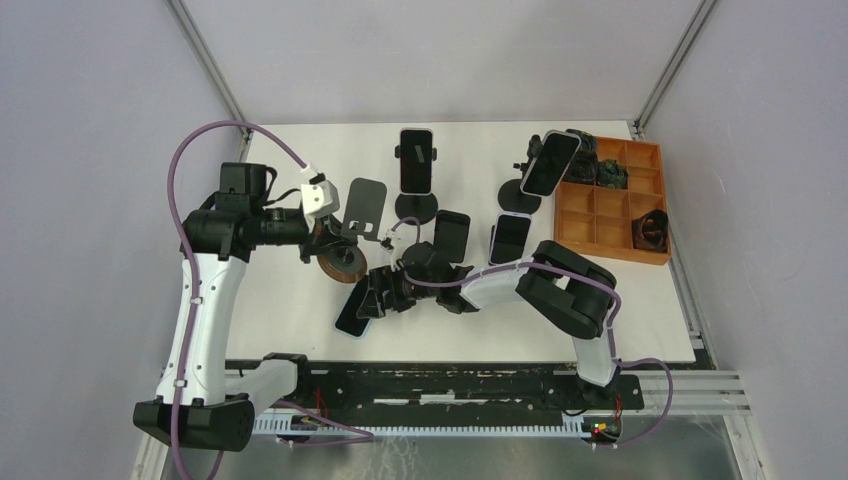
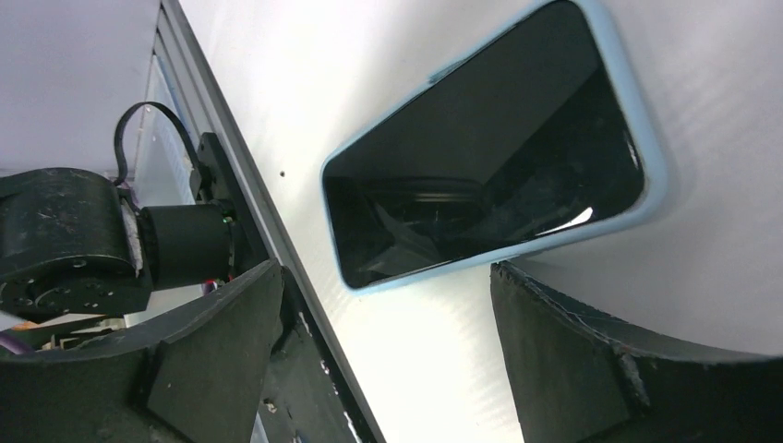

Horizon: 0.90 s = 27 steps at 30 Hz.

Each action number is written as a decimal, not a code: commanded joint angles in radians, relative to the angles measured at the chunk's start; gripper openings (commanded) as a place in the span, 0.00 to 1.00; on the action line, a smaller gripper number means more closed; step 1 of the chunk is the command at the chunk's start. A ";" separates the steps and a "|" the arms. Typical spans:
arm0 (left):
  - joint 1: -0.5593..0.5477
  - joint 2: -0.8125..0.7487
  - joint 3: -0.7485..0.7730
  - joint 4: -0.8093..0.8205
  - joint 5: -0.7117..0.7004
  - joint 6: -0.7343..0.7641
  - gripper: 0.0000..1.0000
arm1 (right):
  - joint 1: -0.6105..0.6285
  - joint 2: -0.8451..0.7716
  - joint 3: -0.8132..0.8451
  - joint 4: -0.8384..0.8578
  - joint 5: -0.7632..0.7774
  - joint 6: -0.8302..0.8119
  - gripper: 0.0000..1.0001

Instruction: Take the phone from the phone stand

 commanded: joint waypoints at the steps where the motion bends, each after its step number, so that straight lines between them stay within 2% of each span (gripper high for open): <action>1: 0.004 -0.018 0.048 -0.025 0.047 0.061 0.02 | 0.000 0.015 0.054 0.121 -0.032 0.011 0.88; 5: 0.003 -0.018 0.041 -0.031 0.051 0.071 0.02 | -0.009 -0.001 0.074 0.089 -0.047 -0.037 0.89; 13: 0.003 -0.016 0.039 -0.045 0.056 0.088 0.02 | -0.058 -0.027 0.110 -0.157 0.060 -0.168 0.92; 27: 0.004 -0.018 0.056 -0.049 0.054 0.084 0.02 | -0.063 0.140 0.261 -0.076 -0.040 -0.077 0.91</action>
